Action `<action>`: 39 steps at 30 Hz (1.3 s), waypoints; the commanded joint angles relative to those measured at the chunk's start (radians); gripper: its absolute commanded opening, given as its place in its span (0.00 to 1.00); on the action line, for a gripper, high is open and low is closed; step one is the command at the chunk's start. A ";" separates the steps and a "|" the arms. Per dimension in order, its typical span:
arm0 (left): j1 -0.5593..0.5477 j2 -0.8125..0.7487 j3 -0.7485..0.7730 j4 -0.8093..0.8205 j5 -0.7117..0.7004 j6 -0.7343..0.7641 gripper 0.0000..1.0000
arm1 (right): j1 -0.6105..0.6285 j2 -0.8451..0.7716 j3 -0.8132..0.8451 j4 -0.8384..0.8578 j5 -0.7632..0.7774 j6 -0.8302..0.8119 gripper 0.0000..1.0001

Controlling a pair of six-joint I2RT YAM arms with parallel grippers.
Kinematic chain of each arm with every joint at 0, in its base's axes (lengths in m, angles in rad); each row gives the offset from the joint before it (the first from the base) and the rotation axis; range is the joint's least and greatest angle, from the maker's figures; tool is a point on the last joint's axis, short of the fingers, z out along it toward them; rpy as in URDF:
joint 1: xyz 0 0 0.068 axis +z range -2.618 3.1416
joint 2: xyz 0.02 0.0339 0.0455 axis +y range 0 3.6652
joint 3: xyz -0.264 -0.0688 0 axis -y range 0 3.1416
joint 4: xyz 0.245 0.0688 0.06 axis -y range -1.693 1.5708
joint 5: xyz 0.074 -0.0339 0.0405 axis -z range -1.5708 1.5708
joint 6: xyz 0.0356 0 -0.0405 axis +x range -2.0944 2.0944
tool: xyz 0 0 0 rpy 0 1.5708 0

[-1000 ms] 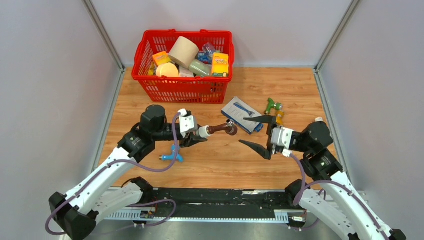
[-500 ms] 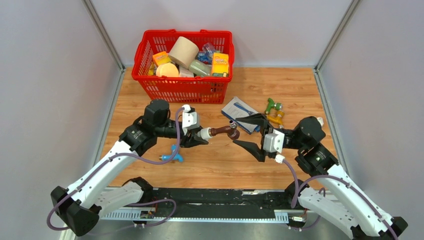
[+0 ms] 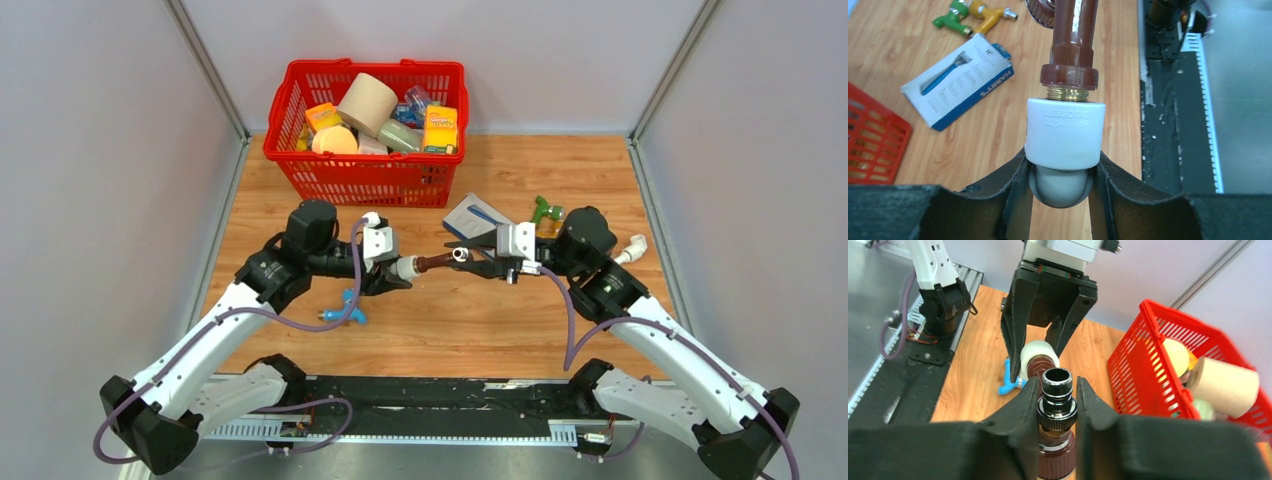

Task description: Install the water faucets

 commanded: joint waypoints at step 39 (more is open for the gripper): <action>-0.100 -0.297 -0.253 0.331 -0.440 0.027 0.00 | -0.097 -0.046 0.102 -0.096 0.338 0.388 0.85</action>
